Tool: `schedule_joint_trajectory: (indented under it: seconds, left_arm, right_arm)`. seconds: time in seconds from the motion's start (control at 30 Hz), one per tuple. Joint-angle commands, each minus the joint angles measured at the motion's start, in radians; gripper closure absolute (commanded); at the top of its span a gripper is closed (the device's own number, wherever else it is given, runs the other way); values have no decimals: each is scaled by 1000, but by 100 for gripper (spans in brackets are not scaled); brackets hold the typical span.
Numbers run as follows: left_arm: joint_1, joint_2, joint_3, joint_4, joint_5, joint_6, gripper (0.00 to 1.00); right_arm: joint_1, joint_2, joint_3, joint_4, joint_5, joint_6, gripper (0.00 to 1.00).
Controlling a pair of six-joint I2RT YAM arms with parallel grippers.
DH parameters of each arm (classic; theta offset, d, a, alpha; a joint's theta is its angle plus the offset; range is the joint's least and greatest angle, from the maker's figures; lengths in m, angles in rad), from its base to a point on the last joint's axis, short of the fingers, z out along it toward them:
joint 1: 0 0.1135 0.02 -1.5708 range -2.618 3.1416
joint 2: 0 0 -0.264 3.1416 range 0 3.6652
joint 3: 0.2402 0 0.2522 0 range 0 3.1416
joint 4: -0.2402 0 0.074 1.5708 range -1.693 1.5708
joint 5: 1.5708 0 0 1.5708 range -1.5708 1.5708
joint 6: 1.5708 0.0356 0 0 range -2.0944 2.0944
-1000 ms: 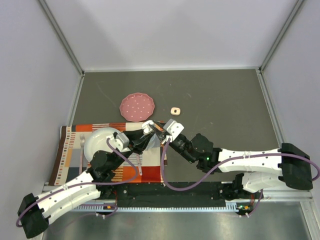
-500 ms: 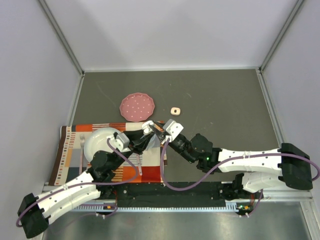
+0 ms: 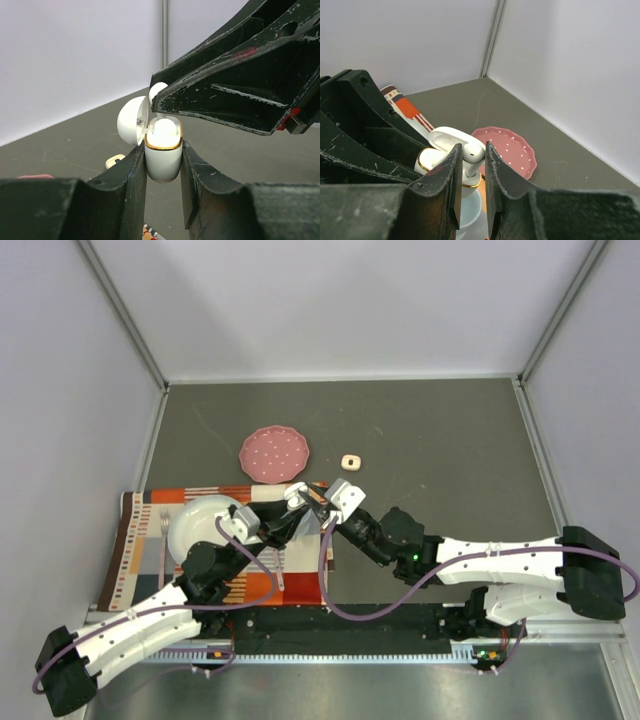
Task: Insert the wireless bluetooth earbuds into the charging case
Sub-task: Insert the right earbud into the right side groove of the charging case.
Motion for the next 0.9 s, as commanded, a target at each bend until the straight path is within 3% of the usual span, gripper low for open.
schedule_joint_trajectory:
  seconds: [0.0,0.87]
  left_arm:
    - [2,-14,22,107,-26,-1,100]
    - [2,-44,29,85,-9,-1,100]
  right_arm:
    - [21,9,0,-74,-22,35,100]
    - [21,8,14,-101,-16,61,100]
